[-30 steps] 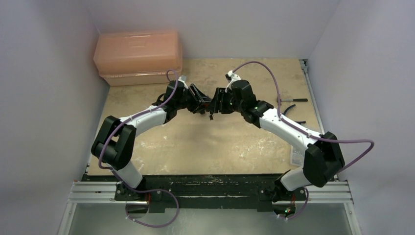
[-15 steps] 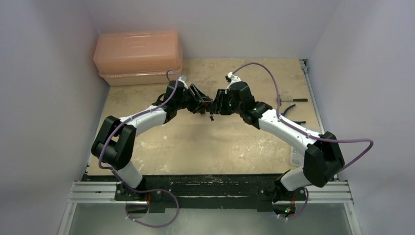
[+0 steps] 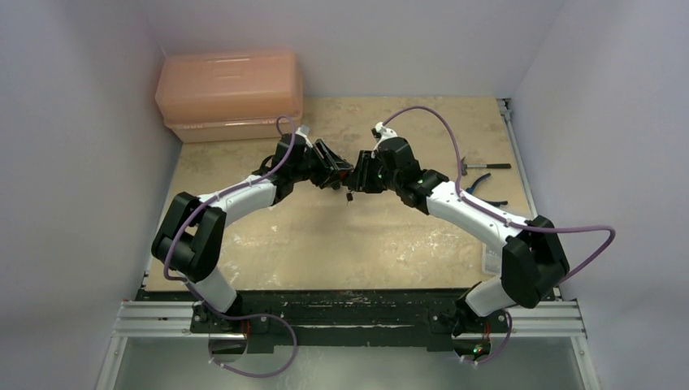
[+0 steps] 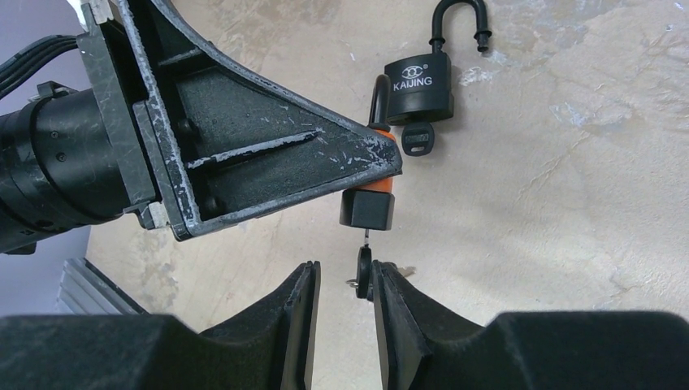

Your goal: Unlock with the key

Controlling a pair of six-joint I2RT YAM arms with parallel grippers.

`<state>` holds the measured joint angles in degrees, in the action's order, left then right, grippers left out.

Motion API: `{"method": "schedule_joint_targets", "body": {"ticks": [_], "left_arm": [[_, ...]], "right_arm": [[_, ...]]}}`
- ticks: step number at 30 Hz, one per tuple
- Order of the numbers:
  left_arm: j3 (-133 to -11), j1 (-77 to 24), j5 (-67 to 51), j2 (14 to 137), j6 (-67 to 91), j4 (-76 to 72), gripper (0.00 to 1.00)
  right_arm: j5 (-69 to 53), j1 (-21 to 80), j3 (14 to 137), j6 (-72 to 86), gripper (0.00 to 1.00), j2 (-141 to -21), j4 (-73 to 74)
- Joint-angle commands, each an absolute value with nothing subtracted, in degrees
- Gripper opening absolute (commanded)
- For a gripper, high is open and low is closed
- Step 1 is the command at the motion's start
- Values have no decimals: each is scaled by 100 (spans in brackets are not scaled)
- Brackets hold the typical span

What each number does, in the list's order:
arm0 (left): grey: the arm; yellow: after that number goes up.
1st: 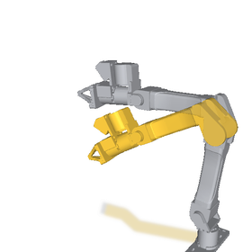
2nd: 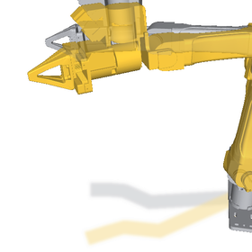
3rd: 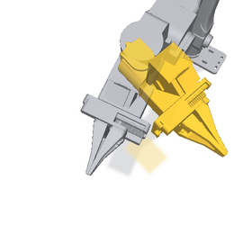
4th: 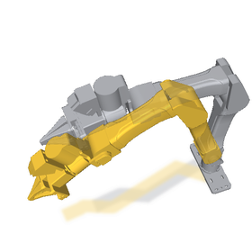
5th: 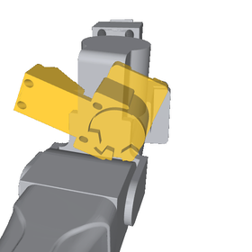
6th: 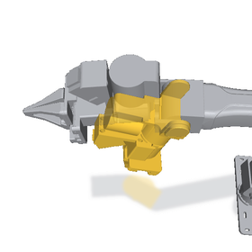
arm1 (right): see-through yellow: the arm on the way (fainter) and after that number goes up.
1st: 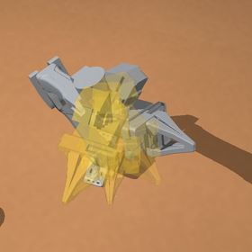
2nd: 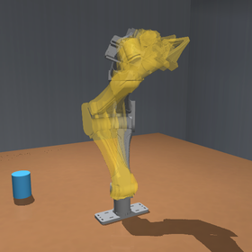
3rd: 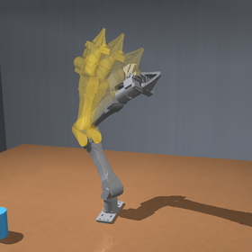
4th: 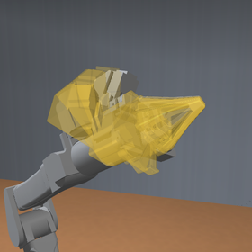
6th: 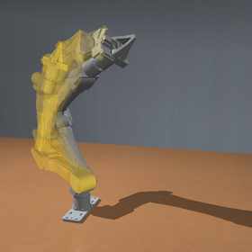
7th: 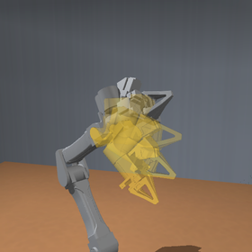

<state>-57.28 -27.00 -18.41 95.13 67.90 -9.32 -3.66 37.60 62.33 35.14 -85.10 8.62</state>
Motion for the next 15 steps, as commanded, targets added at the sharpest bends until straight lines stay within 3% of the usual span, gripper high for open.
{"method": "schedule_joint_targets", "body": {"ticks": [1,15], "left_arm": [[-5774,-2672,-1950,9369,6769,-1268,0],[-5774,-2667,-1955,9368,6768,-1270,0]], "right_arm": [[-205,3806,6188,3538,38,-8526,788],[-200,3821,6196,3499,39,-8608,815]]}}
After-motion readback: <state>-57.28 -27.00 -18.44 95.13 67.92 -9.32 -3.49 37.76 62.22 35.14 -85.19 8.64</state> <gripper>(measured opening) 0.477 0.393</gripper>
